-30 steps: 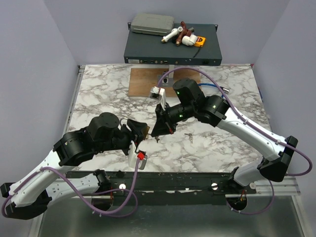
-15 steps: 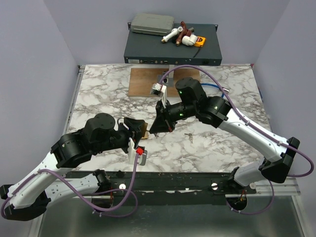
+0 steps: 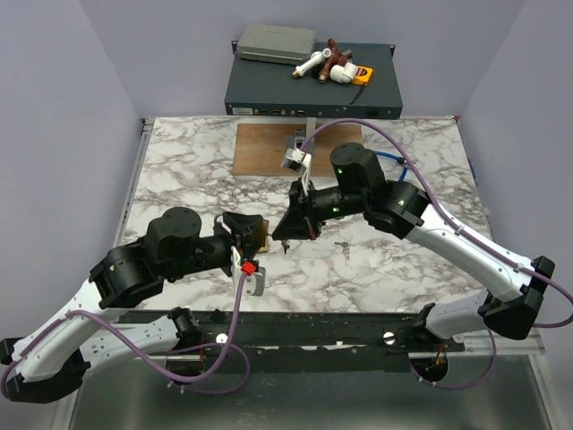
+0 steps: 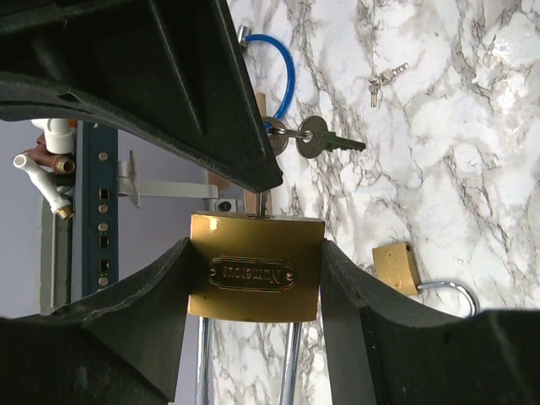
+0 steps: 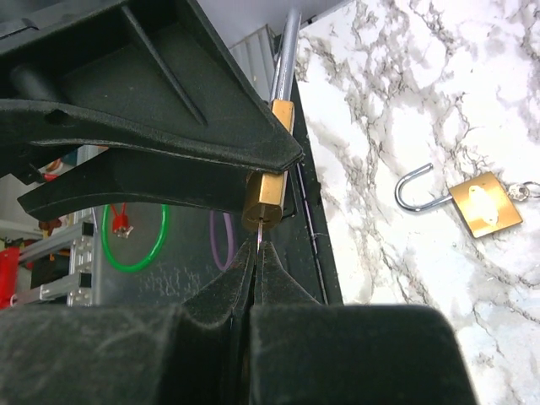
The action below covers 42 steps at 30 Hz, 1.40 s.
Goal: Unlock with the key
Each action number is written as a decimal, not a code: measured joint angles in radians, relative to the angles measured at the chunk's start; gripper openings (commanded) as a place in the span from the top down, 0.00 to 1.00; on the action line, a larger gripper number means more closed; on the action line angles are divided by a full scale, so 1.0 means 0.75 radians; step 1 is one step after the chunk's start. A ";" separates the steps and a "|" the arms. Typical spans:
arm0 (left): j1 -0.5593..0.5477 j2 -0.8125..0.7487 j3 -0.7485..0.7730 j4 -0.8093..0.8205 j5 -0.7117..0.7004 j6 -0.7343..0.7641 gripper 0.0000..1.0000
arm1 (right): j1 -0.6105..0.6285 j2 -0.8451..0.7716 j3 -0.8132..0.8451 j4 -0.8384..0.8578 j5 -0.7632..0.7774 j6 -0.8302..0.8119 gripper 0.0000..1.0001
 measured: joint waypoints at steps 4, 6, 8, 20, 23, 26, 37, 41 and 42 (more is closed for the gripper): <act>0.001 -0.001 -0.004 0.036 -0.002 -0.030 1.00 | -0.001 -0.018 -0.003 0.010 0.018 0.006 0.99; 0.001 -0.001 -0.006 0.049 -0.003 -0.044 1.00 | -0.002 -0.023 -0.003 0.011 0.023 0.007 0.99; 0.001 -0.001 -0.007 0.052 -0.002 -0.045 1.00 | -0.003 -0.023 -0.003 0.011 0.023 0.009 0.99; 0.001 -0.027 -0.054 0.092 0.005 -0.015 1.00 | -0.003 -0.015 -0.005 0.009 0.026 0.038 0.99; 0.001 -0.024 -0.058 0.093 0.005 -0.015 1.00 | -0.003 -0.009 -0.005 0.008 0.033 0.049 0.99; 0.001 -0.017 -0.068 0.104 0.002 -0.014 1.00 | -0.003 0.003 -0.005 0.009 0.047 0.057 0.99; 0.001 0.008 -0.129 0.181 -0.089 -0.033 1.00 | -0.007 0.026 -0.005 0.005 0.149 0.074 0.80; 0.001 -0.017 -0.177 0.246 -0.102 -0.059 1.00 | -0.004 0.026 -0.001 0.002 0.154 0.081 0.76; 0.001 -0.021 -0.186 0.259 -0.108 -0.070 1.00 | -0.004 0.027 0.004 0.001 0.157 0.081 0.74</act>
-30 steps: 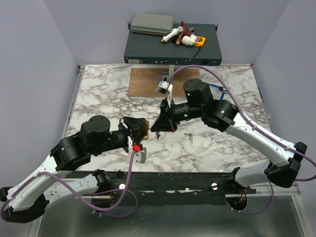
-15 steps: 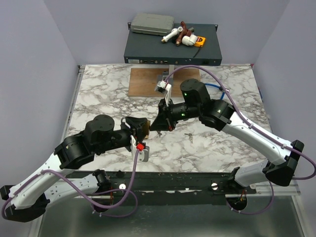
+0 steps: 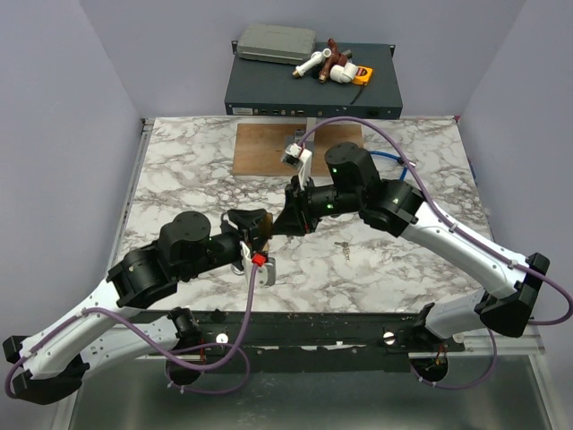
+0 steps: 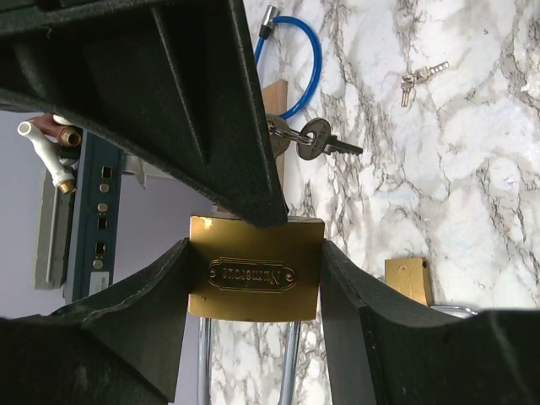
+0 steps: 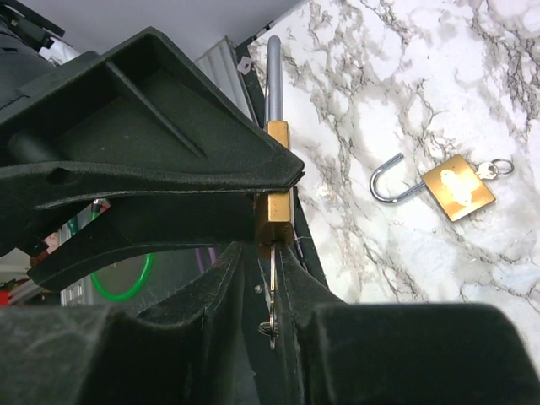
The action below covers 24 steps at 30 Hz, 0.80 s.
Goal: Unlock with the key
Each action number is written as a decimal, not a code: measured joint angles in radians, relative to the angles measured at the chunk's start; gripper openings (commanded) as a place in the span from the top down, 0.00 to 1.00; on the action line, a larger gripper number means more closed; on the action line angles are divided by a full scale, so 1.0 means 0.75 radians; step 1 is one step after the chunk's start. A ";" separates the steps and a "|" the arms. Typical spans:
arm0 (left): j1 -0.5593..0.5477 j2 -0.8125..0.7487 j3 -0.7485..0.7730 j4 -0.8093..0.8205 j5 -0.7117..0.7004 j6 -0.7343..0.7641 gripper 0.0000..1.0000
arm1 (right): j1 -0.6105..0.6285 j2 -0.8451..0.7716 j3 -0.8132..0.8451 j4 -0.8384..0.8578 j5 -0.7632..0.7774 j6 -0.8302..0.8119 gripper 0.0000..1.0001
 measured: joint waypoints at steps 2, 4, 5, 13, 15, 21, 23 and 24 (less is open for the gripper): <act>0.000 -0.010 -0.013 0.026 -0.008 -0.024 1.00 | 0.001 0.003 0.009 -0.004 0.003 0.001 0.67; 0.000 -0.019 -0.023 0.051 -0.024 -0.054 1.00 | 0.002 0.015 0.039 -0.013 0.002 0.002 0.63; 0.000 -0.026 -0.031 0.070 -0.038 -0.080 1.00 | 0.003 0.021 0.052 -0.018 0.002 0.003 0.60; 0.001 -0.052 -0.082 0.126 -0.077 -0.189 1.00 | 0.015 0.080 0.137 -0.107 0.014 -0.002 0.53; 0.001 -0.055 -0.085 0.132 -0.082 -0.201 1.00 | 0.017 0.091 0.158 -0.135 0.032 -0.006 0.53; 0.001 -0.055 -0.093 0.181 -0.102 -0.225 1.00 | 0.025 0.139 0.285 -0.253 0.117 -0.038 0.53; 0.002 -0.057 -0.095 0.199 -0.108 -0.233 1.00 | 0.028 0.152 0.323 -0.288 0.152 -0.048 0.53; 0.002 -0.058 -0.097 0.207 -0.109 -0.235 1.00 | 0.033 0.156 0.338 -0.304 0.168 -0.054 0.53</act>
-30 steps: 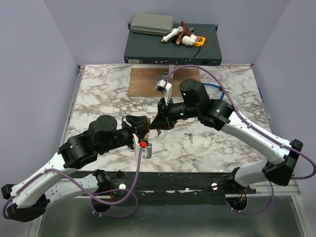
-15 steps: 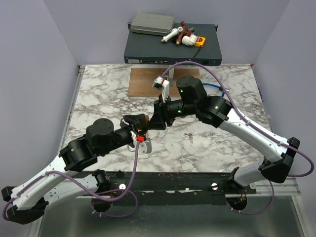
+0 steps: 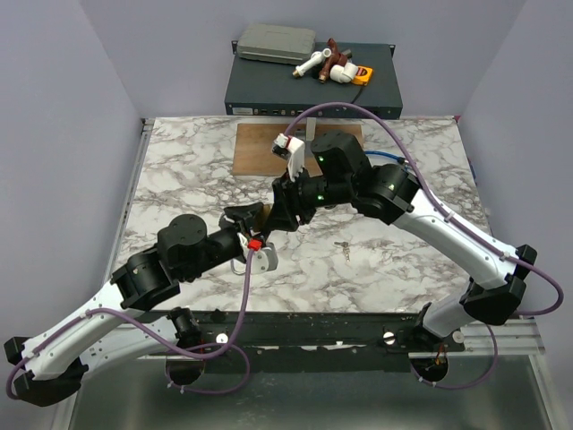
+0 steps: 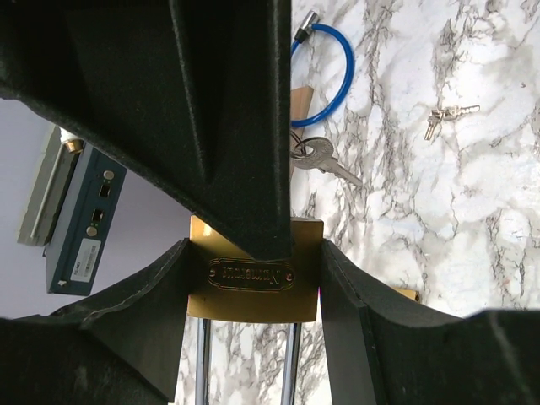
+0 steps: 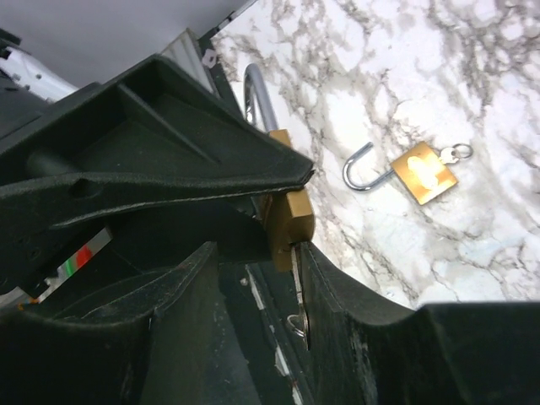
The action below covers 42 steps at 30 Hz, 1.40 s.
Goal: Unlock with the key
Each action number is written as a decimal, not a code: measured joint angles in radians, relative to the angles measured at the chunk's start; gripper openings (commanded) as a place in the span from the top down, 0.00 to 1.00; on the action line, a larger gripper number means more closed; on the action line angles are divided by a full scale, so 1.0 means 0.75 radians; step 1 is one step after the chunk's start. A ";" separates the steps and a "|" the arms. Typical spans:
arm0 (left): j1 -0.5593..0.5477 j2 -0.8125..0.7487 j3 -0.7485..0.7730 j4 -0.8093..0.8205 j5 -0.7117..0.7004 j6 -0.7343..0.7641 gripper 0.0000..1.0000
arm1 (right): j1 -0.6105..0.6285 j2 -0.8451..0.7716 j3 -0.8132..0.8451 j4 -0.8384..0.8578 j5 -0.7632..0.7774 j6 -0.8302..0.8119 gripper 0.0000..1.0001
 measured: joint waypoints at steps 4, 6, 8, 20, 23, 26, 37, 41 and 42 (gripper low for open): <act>0.000 -0.001 -0.005 0.029 -0.001 -0.020 1.00 | 0.006 0.014 0.044 -0.039 0.061 -0.019 0.54; -0.003 -0.003 -0.005 0.042 0.027 -0.036 1.00 | 0.007 0.023 0.062 -0.041 0.105 -0.036 0.55; -0.014 -0.006 -0.005 0.062 0.064 -0.053 1.00 | 0.007 0.040 0.083 -0.046 0.138 -0.049 0.55; -0.004 -0.018 -0.012 0.086 0.093 -0.101 1.00 | 0.016 0.036 0.101 -0.052 0.184 -0.075 0.55; 0.031 -0.021 -0.042 0.098 0.133 -0.133 1.00 | 0.016 -0.009 0.009 -0.002 0.213 -0.065 0.54; 0.098 -0.021 -0.083 0.093 0.206 -0.180 1.00 | 0.006 -0.079 -0.143 0.078 0.242 -0.036 0.52; 0.225 -0.141 -0.311 0.001 0.396 -0.113 1.00 | -0.097 -0.473 -0.957 0.283 0.393 0.154 0.49; 0.227 -0.168 -0.339 -0.040 0.483 -0.096 1.00 | -0.097 -0.474 -1.218 0.398 0.393 0.217 0.44; 0.227 -0.172 -0.341 -0.044 0.505 -0.093 1.00 | -0.097 -0.461 -1.268 0.425 0.393 0.230 0.44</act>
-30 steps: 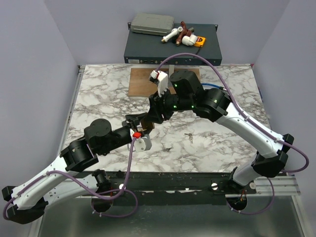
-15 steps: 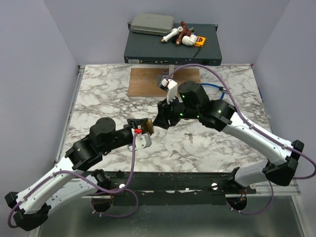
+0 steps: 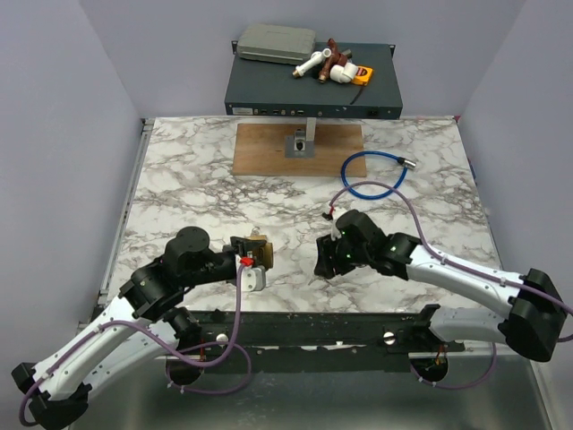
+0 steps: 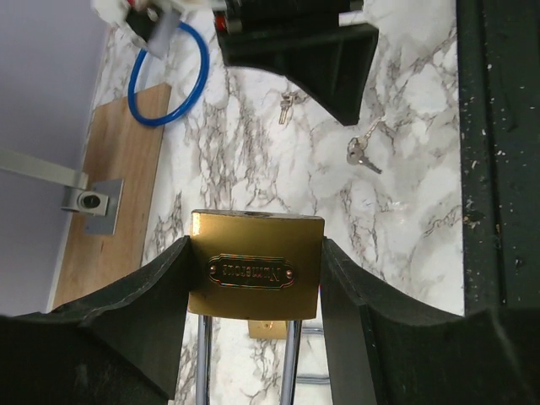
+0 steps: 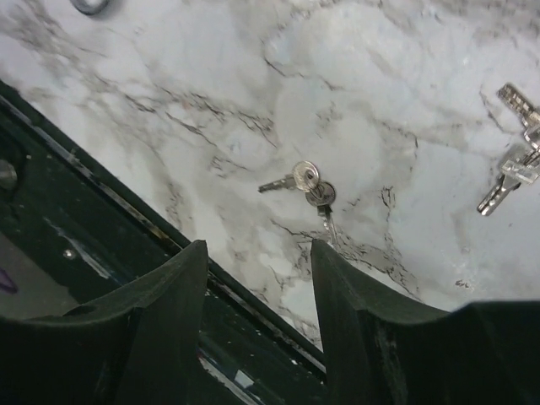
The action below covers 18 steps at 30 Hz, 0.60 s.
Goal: Unlock with the key
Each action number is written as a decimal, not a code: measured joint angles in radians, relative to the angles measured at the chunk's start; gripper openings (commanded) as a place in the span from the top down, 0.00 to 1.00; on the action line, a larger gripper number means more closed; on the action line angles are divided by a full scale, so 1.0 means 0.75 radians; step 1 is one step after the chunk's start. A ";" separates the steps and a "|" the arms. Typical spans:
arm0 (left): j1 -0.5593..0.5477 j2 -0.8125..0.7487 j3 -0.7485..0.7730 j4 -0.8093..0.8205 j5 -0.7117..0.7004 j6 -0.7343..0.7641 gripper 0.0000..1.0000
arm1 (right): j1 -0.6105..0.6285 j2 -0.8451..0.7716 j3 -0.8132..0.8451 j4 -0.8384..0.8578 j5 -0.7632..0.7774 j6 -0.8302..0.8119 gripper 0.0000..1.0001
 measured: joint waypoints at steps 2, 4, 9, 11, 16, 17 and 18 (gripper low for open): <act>0.000 -0.006 -0.001 -0.006 0.033 0.002 1.00 | 0.000 0.035 -0.075 0.056 -0.001 0.018 0.42; 0.000 -0.008 -0.001 -0.007 0.068 0.002 1.00 | 0.000 0.072 -0.132 0.121 -0.002 0.036 0.40; 0.000 -0.009 -0.001 -0.010 0.121 0.001 1.00 | 0.002 0.135 -0.230 0.275 0.001 0.058 0.40; 0.000 -0.009 -0.001 -0.010 0.142 -0.001 1.00 | 0.003 0.171 -0.233 0.317 0.014 0.053 0.41; 0.000 -0.004 -0.001 -0.010 0.171 -0.011 1.00 | 0.003 0.242 -0.232 0.396 0.044 0.017 0.49; 0.000 -0.001 -0.001 -0.010 0.173 -0.016 1.00 | 0.003 0.252 -0.232 0.407 0.046 0.007 0.52; 0.000 0.002 -0.001 -0.009 0.174 -0.020 1.00 | 0.003 0.260 -0.232 0.418 0.049 0.000 0.55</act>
